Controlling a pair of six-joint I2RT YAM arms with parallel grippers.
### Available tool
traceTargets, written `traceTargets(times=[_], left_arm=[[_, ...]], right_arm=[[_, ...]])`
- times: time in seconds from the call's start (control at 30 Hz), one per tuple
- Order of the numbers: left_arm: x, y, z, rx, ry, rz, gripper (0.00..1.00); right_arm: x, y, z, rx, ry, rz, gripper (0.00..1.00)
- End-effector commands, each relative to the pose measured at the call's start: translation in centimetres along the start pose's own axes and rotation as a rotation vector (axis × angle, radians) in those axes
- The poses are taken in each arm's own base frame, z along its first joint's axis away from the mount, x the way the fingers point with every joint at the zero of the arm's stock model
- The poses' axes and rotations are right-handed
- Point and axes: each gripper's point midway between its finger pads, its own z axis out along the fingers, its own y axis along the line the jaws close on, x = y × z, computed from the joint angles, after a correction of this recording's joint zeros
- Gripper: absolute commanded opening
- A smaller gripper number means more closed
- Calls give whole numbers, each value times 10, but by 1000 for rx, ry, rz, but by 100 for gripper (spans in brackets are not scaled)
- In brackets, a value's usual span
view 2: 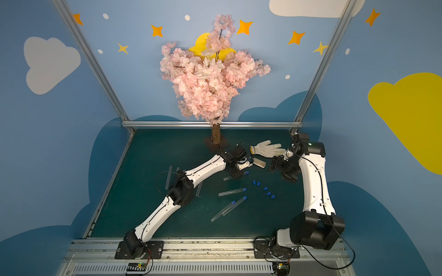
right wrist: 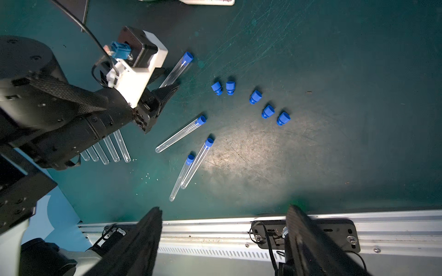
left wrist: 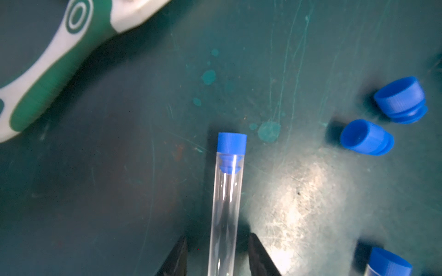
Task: Remove stoppers from test tubes
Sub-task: Pick up the test tube at the center of the board.
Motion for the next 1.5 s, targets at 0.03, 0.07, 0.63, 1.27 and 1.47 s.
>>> traceTargets(times=[0.03, 0.07, 0.63, 1.27, 1.47], left_arm=[[49, -14, 36, 36, 175, 6, 35], [50, -15, 36, 40, 177, 7, 33], [58, -13, 33, 17, 202, -3, 16], [13, 32, -73, 113, -36, -246, 14], [9, 28, -119, 174, -97, -275, 14]], right_arm=[[2, 1, -7, 10, 6, -7, 82], [1, 1, -8, 10, 5, -6, 82], [-13, 4, -10, 1, -9, -5, 82], [18, 19, 48, -224, 108, 34, 82], [11, 49, 59, -374, 103, -47, 83]])
